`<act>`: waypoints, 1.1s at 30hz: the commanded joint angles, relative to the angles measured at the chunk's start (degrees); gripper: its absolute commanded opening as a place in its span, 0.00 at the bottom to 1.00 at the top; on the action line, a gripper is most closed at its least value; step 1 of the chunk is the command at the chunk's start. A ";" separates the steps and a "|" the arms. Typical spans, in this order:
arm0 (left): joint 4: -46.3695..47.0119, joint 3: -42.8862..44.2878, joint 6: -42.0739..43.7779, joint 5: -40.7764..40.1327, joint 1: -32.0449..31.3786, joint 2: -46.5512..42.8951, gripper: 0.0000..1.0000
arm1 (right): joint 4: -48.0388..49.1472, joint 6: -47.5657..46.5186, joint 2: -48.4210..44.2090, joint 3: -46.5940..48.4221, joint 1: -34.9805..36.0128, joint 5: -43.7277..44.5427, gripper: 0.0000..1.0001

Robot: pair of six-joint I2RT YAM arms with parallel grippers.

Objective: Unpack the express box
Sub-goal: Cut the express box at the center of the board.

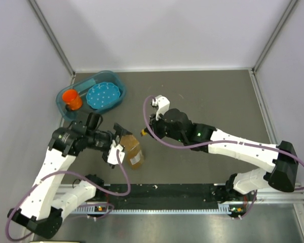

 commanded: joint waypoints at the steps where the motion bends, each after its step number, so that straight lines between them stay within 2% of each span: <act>1: -9.34 6.25 9.78 -0.59 -0.42 6.41 0.99 | 2.81 0.00 -4.95 -2.69 0.28 0.83 0.00; 5: -12.96 9.69 16.01 -3.58 -0.50 10.37 0.99 | 2.72 0.00 -7.33 -4.36 0.28 1.45 0.00; 12: -15.16 9.70 18.67 -8.24 -3.31 11.35 0.99 | 4.91 -0.09 -6.63 -3.31 0.28 1.01 0.00; 22: -15.16 8.47 10.34 -10.19 -8.32 10.47 0.98 | 7.64 1.31 -5.05 -1.99 0.72 -3.21 0.00; 33: -15.08 4.16 8.39 -10.80 -9.21 9.76 0.98 | 9.14 5.01 -6.63 -3.75 3.35 -4.44 0.00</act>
